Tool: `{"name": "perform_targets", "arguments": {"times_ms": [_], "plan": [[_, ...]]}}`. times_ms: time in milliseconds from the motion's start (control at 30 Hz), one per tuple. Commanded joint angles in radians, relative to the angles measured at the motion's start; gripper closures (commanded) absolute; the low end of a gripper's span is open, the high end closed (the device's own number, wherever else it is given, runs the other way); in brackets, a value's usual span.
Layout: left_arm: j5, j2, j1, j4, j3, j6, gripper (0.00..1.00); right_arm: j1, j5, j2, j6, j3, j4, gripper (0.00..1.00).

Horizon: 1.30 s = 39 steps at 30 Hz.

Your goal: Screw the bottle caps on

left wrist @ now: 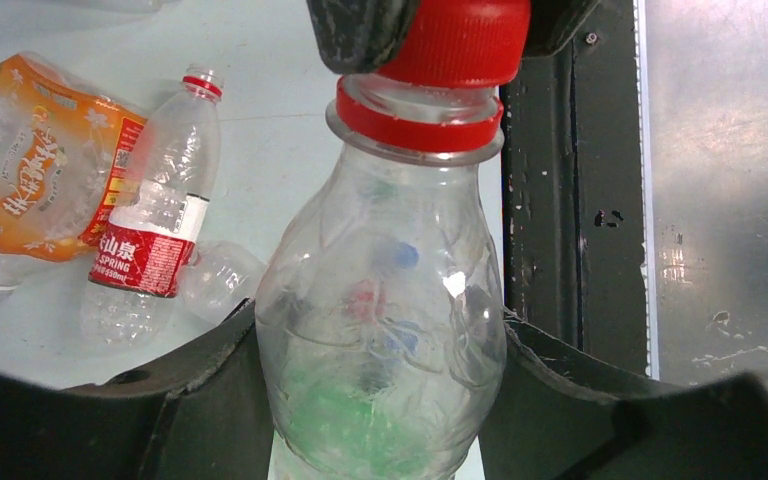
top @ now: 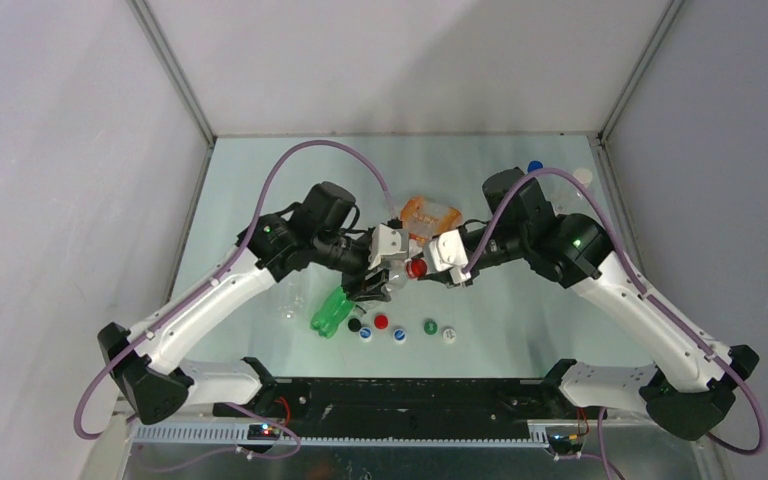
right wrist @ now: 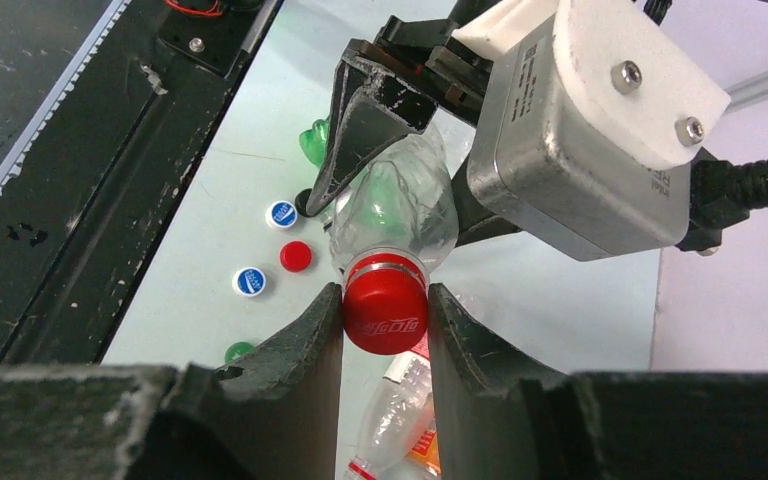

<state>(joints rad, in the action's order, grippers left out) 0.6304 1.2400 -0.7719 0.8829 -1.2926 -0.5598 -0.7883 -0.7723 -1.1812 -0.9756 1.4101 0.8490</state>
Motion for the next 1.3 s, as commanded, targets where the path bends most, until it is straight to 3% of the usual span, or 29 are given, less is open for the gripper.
{"name": "perform_targets", "arguments": {"times_ms": [0,400,533,900,1267], "plan": [[0.028,0.0,-0.006,-0.036,-0.05,-0.016,0.8,-0.017,-0.023,-0.019,-0.012,0.026,-0.02,1.0],[0.084,-0.008,-0.006,-0.071,-0.065,-0.005,0.81,-0.031,0.02,-0.045,-0.041,-0.002,0.006,1.0],[0.021,-0.055,-0.029,-0.175,-0.024,0.029,0.81,-0.014,-0.032,-0.056,0.041,0.0,-0.03,1.0],[-0.367,-0.206,-0.123,-0.589,0.191,0.118,0.81,-0.011,0.109,-0.097,0.535,-0.002,-0.171,1.0],[-0.671,-0.218,-0.211,-0.809,0.294,0.138,0.8,0.005,0.562,-0.115,1.167,0.0,-0.261,1.0]]}}
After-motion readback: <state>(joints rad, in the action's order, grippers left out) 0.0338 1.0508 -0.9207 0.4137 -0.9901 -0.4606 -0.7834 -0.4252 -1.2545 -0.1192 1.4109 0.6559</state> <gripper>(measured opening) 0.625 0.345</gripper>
